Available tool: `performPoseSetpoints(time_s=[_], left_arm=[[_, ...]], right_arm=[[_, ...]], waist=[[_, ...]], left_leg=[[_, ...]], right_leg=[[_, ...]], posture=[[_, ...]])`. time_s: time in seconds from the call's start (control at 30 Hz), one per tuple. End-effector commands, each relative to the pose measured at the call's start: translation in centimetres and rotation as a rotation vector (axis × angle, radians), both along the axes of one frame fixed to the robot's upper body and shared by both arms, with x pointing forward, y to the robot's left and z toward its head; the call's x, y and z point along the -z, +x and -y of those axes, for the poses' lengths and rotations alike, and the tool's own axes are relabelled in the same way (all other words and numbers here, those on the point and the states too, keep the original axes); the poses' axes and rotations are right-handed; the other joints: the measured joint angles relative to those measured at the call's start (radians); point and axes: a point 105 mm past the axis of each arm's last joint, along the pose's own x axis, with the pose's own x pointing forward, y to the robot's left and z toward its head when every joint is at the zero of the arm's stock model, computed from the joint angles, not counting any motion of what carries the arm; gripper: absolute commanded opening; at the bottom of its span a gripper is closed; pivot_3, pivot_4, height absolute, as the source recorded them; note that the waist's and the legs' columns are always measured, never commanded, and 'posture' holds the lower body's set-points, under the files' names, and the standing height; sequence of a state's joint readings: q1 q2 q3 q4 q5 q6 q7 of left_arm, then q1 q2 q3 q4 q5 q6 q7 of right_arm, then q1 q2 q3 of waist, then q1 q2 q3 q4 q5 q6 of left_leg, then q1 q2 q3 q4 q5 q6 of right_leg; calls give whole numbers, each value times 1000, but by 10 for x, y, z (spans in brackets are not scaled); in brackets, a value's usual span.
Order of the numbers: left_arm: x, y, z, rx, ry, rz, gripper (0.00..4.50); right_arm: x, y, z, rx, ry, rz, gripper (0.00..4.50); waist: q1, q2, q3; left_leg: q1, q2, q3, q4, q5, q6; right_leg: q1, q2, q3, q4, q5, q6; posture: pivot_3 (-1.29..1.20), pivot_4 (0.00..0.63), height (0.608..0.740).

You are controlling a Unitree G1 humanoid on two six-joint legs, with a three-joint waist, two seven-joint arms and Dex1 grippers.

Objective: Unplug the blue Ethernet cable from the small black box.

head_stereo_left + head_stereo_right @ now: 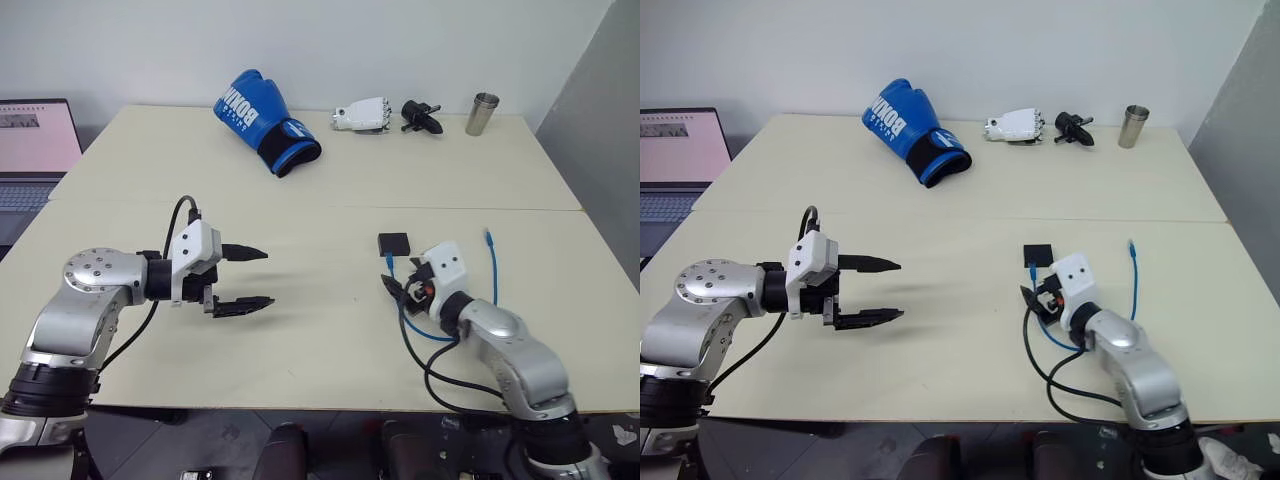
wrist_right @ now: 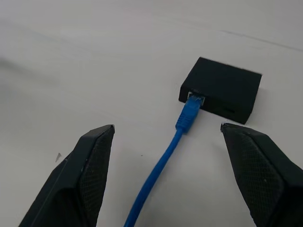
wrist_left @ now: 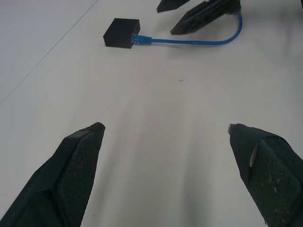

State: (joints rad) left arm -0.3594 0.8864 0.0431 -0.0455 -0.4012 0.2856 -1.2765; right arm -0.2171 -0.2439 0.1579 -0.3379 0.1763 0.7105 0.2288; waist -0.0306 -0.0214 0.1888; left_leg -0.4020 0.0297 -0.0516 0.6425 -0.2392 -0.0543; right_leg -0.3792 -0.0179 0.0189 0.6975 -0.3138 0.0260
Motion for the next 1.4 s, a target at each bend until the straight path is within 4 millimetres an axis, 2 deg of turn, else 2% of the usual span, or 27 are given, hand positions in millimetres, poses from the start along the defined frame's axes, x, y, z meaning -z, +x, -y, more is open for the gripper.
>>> performPoseSetpoints(time_s=[0.03, 0.2, 0.3, 0.57, 0.6, 0.67, 0.73, 0.77, 0.87, 1.03, 1.17, 1.4], left_arm=[[-8, 0, 5, 24, 7, 45, 4462], [-9, 1, 5, 22, 10, 50, 4462], [-9, 1, 6, 22, 6, 53, 4500], [-7, 1, 8, 14, -1, 53, 4500], [-8, 2, 8, 5, -9, 48, 4500], [-8, 4, 7, -20, -24, 33, 4500], [-6, 9, 4, -62, -29, 7, 4500], [-6, 10, 4, -76, -41, -2, 4500], [-9, 14, 2, -117, -115, -54, 4500], [-21, 11, 7, -111, -286, -247, 4500], [-29, 6, 14, -70, -371, -406, 4500], [-34, -1, 33, 12, -419, -530, 4500]], right_arm=[[-3, 10, -2, 87, -5, 30, 3795], [4, 18, -6, 151, 16, 0, 3795], [5, 22, -9, 172, 33, -10, 3369], [6, 23, -14, 165, 23, -17, 1562], [5, 23, -14, 162, 15, -13, 1214], [4, 23, -11, 157, 0, -1, 821], [2, 23, -7, 136, -28, 25, 161], [0, 23, -6, 119, -39, 39, 22], [-12, 17, -8, -31, -165, 167, 22], [-35, 1, -17, -365, -402, 439, 22], [-63, -14, -29, -656, -572, 725, 22], [-98, -18, -41, -850, -621, 964, 22]], waist=[[-1, 0, 0], [-2, 0, 0], [-2, 0, 0], [-2, 0, 0], [-2, 0, 0], [-2, 0, 0], [-2, 0, 0], [-2, 0, 0], [0, 0, 0], [-3, 0, 0], [-12, 0, 1], [-16, 0, 0]], left_leg=[[0, 0, 0, 0, 0, 0], [0, 0, 0, 0, 0, 0], [0, 0, 0, 0, 0, 0], [0, 0, 0, 0, 0, 0], [0, 0, 0, 0, 0, 0], [0, 0, 0, 0, 0, 0], [0, 0, 0, 0, 0, 0], [0, 0, 0, 0, 0, 0], [0, 0, 0, 0, 0, 0], [0, 0, 0, 0, 0, 0], [0, 1, -1, 0, 0, 0], [1, 1, -1, 1, 0, 0]], right_leg=[[0, 0, 0, 0, 0, 0], [0, 0, 0, 0, 0, 0], [0, 0, 0, 0, 0, 0], [0, 0, 0, 1, 0, 0], [0, 0, 0, 1, 0, 0], [0, 0, 0, 1, 0, 0], [0, 0, 0, 1, 0, 0], [0, 0, 0, 1, 0, 0], [0, 0, 0, 0, 0, 0], [-1, 0, 0, 0, 0, 0], [0, 1, -1, 1, 0, 0], [1, 1, -1, 1, 0, 0]], posture=[[0, 150, 740], [0, 150, 740], [0, 150, 740], [0, 150, 740], [0, 150, 740], [0, 150, 740], [0, 150, 740], [0, 150, 740], [0, 150, 740], [0, 150, 740], [0, 150, 740], [0, 150, 740]])
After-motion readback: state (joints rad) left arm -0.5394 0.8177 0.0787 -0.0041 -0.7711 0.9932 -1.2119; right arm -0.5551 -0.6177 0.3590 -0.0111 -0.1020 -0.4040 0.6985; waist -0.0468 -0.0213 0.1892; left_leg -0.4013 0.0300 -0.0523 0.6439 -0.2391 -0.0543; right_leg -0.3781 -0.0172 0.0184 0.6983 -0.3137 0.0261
